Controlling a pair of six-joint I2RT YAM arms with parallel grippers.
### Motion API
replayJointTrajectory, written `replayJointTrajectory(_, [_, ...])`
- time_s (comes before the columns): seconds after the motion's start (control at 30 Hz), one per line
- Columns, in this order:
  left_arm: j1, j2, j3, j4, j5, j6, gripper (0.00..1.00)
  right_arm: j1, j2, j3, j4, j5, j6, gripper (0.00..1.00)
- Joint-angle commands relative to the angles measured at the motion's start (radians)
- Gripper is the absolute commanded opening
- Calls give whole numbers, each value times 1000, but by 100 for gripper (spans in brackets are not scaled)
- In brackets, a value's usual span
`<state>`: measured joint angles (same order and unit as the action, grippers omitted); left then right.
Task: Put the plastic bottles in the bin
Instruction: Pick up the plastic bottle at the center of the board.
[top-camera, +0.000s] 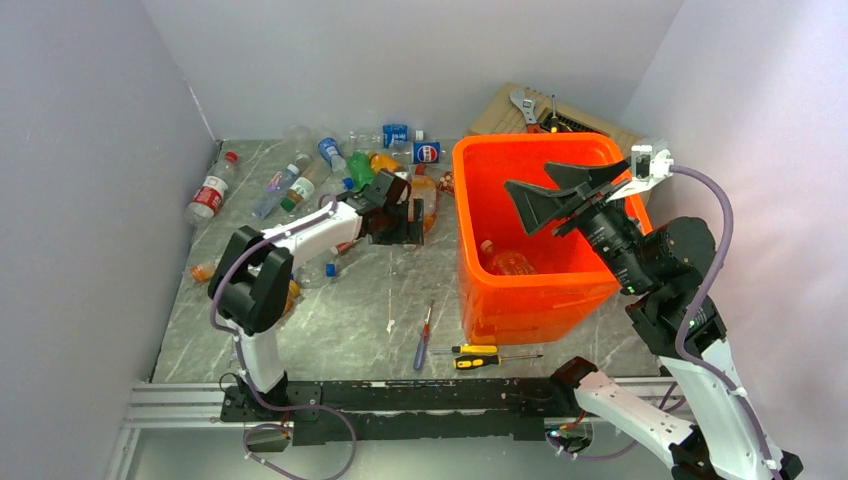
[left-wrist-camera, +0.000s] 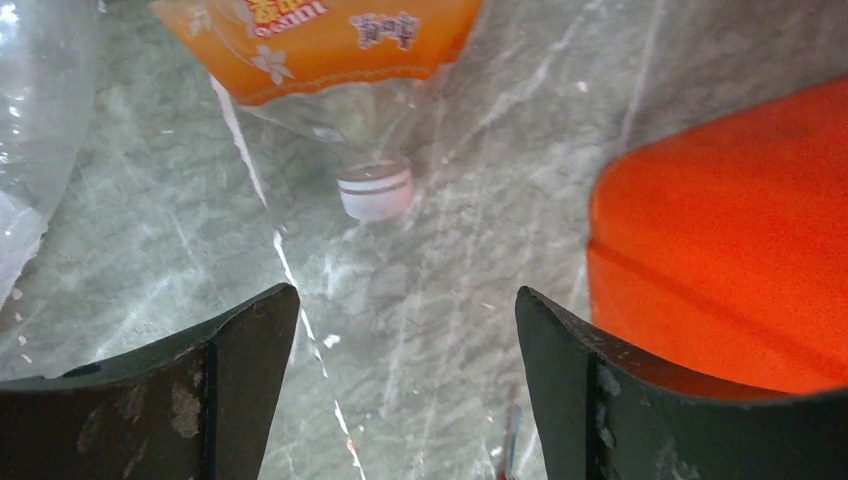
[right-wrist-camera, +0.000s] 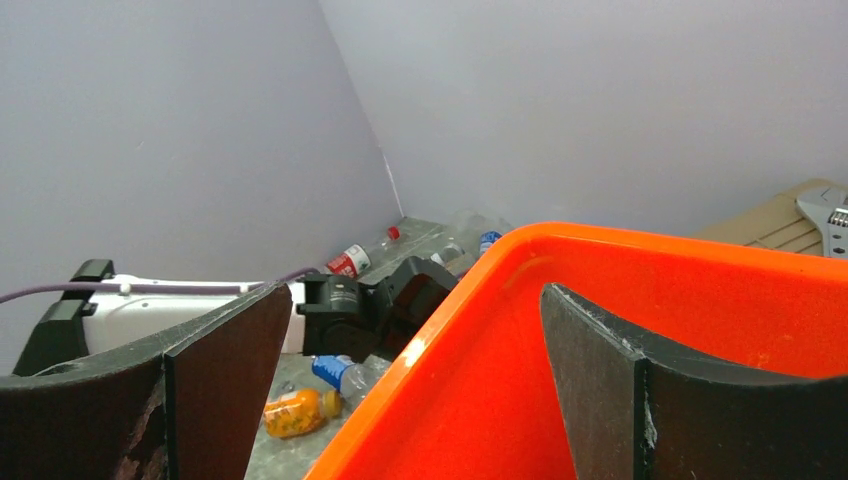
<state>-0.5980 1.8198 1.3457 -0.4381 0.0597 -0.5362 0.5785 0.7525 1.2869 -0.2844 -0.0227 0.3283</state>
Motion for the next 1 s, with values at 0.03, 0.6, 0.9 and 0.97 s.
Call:
replayJointTrajectory(0.03, [-13, 87, 78, -15, -133, -34, 83, 5, -12, 3, 33, 20, -21, 100])
replayJointTrajectory(0.6, [-23, 246, 141, 42, -216, -9, 61, 21, -17, -2, 18, 70, -40, 100])
replayJointTrajectory(0.9, [-54, 261, 136, 49, -238, 20, 38, 24, -7, -1, 19, 75, -40, 100])
replayJointTrajectory(0.97, [-59, 238, 124, 51, -245, 15, 32, 23, -4, 3, 15, 72, -36, 100])
